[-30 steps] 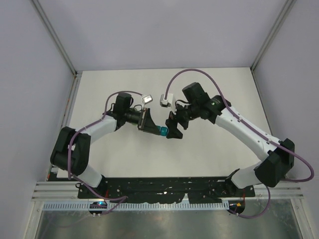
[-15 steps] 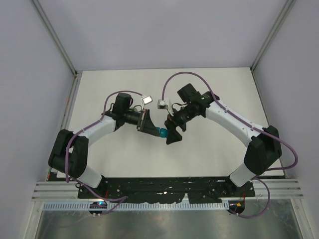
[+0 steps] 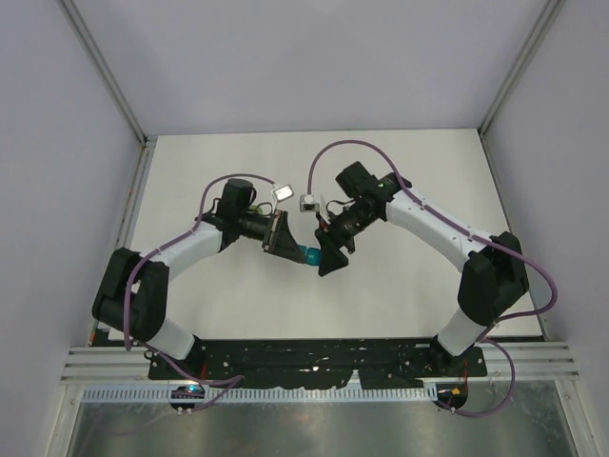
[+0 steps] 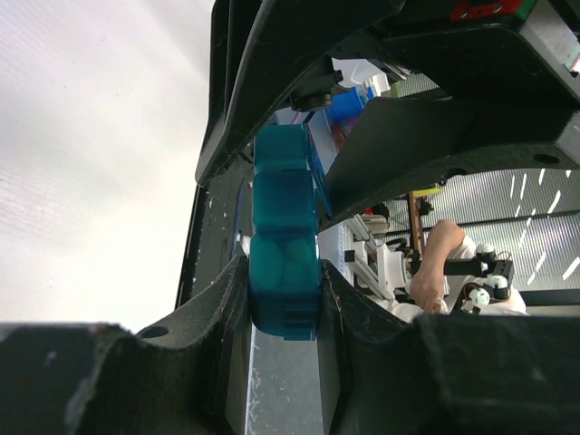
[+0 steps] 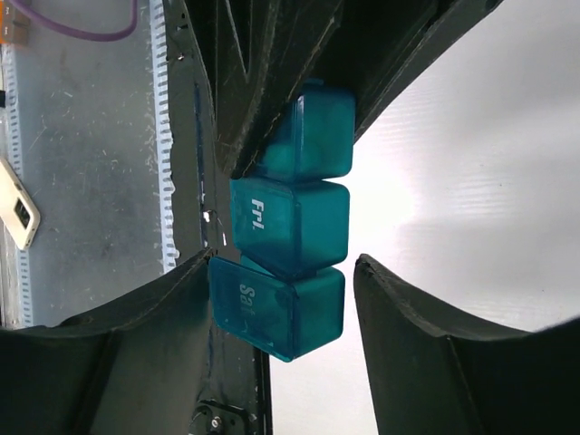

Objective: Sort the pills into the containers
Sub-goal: Close the pill container at the center of the board.

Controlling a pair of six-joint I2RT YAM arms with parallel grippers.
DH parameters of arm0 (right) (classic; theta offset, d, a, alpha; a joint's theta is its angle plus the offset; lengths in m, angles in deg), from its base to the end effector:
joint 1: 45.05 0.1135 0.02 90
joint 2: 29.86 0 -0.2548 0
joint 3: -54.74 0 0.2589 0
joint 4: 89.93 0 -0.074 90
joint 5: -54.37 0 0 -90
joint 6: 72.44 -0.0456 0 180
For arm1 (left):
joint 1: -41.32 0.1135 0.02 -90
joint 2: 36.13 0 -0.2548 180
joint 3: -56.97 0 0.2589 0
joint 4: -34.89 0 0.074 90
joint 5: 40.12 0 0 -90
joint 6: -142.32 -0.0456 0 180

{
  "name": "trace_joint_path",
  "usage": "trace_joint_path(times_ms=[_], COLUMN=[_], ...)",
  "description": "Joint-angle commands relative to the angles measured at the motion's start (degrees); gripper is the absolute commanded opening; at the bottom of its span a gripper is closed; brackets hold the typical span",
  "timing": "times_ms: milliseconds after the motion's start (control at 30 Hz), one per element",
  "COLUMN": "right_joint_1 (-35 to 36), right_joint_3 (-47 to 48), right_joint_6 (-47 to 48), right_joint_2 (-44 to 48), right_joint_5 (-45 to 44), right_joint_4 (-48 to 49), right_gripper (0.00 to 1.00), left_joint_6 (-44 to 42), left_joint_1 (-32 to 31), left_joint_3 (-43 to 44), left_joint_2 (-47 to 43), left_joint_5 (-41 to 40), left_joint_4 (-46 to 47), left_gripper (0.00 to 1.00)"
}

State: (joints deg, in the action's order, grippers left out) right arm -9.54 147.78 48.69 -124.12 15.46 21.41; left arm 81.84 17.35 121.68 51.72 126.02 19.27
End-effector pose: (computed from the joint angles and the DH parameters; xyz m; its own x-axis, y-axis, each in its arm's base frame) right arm 0.2505 0.2223 0.2657 -0.3530 -0.6508 -0.6722 -0.8939 0.0226 0.4476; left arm 0.2696 -0.1683 0.2132 -0.8866 0.2650 -0.3791 0.4048 0.0482 -0.9131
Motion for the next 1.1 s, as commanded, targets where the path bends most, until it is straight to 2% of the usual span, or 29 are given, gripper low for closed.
trace_joint_path(times_ms=[0, 267, 400, 433, 500, 533, 733, 867, 1067], right_joint_1=[-0.3, -0.4, -0.4, -0.5, -0.6, -0.7, -1.1, -1.1, -1.0], right_joint_3=[2.7, 3.7, 3.8, 3.7, 3.7, 3.7, 4.8, 5.9, 7.3], right_joint_6=[0.9, 0.2, -0.1, -0.1, -0.2, -0.4, -0.8, -1.2, -2.2], right_joint_2=[-0.9, -2.1, -2.1, -2.0, -1.9, -1.7, -1.5, -1.5, -2.6], right_joint_5=[2.3, 2.5, 2.4, 2.4, 2.3, 2.3, 2.3, 2.3, 2.7], right_joint_4=[-0.6, -0.5, -0.6, -0.5, -0.6, -0.5, -1.3, -1.8, -1.7], right_gripper=[0.63, 0.39, 0.23, 0.22, 0.28, 0.36, 0.64, 0.74, 0.77], left_joint_6=[-0.7, -1.3, -2.1, -2.2, -2.7, -3.0, -4.4, -5.3, -5.4], left_joint_1=[-0.5, -0.8, -1.1, -1.1, -1.1, -1.1, -1.3, -1.7, -2.3], left_joint_3=[2.1, 1.9, 2.1, 2.1, 2.3, 2.3, 2.7, 3.0, 3.4], left_joint_2=[-2.3, -2.6, -2.6, -2.6, -2.6, -2.6, -2.6, -2.5, -2.5], left_joint_5=[1.9, 1.0, 0.8, 0.8, 0.7, 0.6, 0.0, -0.2, -0.3], left_joint_4=[-0.2, 0.0, -0.9, -1.0, -1.6, -1.8, -3.3, -4.4, -4.7], left_gripper=[0.0, 0.0, 0.0, 0.0, 0.0, 0.0, 0.0, 0.0, 0.0])
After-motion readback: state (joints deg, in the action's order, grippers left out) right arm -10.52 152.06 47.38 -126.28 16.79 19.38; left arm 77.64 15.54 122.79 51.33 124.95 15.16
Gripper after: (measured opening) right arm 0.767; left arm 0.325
